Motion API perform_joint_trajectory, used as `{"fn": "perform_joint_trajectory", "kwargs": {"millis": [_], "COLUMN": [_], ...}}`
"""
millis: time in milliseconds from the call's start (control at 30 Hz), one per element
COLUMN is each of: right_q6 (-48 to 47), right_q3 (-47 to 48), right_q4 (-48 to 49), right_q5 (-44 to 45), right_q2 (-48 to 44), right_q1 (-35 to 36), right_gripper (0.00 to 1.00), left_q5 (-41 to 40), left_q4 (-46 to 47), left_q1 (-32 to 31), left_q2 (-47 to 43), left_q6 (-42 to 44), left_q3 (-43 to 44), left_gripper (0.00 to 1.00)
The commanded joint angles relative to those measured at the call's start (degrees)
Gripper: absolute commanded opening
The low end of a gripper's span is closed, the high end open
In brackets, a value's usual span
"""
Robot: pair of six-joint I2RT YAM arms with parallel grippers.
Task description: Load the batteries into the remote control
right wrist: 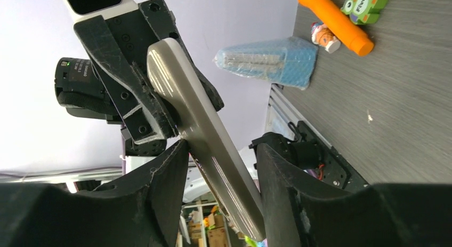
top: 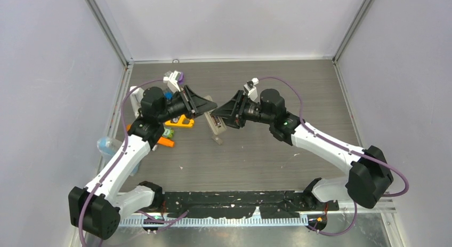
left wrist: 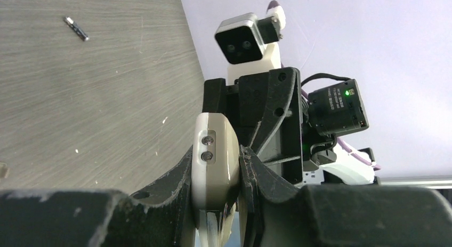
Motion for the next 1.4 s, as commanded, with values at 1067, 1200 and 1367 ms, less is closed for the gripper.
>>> {"fn": "perform_joint_trajectory", "kwargs": {"millis": [1067, 1200, 1367], "right_q6": [-27.40, -30.09, -34.40], "right_q3": [12.15, 13.60, 15.36], "right_q4": [-17.61, -17.85, -19.78], "right_q5": [5.33, 3.96, 1.80], "right_q2": [-6.79, -6.05, -4.56], "right_q1": [-0.66, -0.58, -0.12], "right_gripper": [0.76, 0.76, 0.75], "left_q5": [5.99, 6.37, 7.78], "left_q4": [10.22, 10.09, 11.78], "left_q1": [2.43, 2.43, 2.43], "left_q2": [1.96, 1.93, 2.08], "left_q6": [-7.56, -4.74, -3.32], "left_q3": [1.71, 2.28, 2.67], "left_gripper": [0.00, 0.00, 0.00]}}
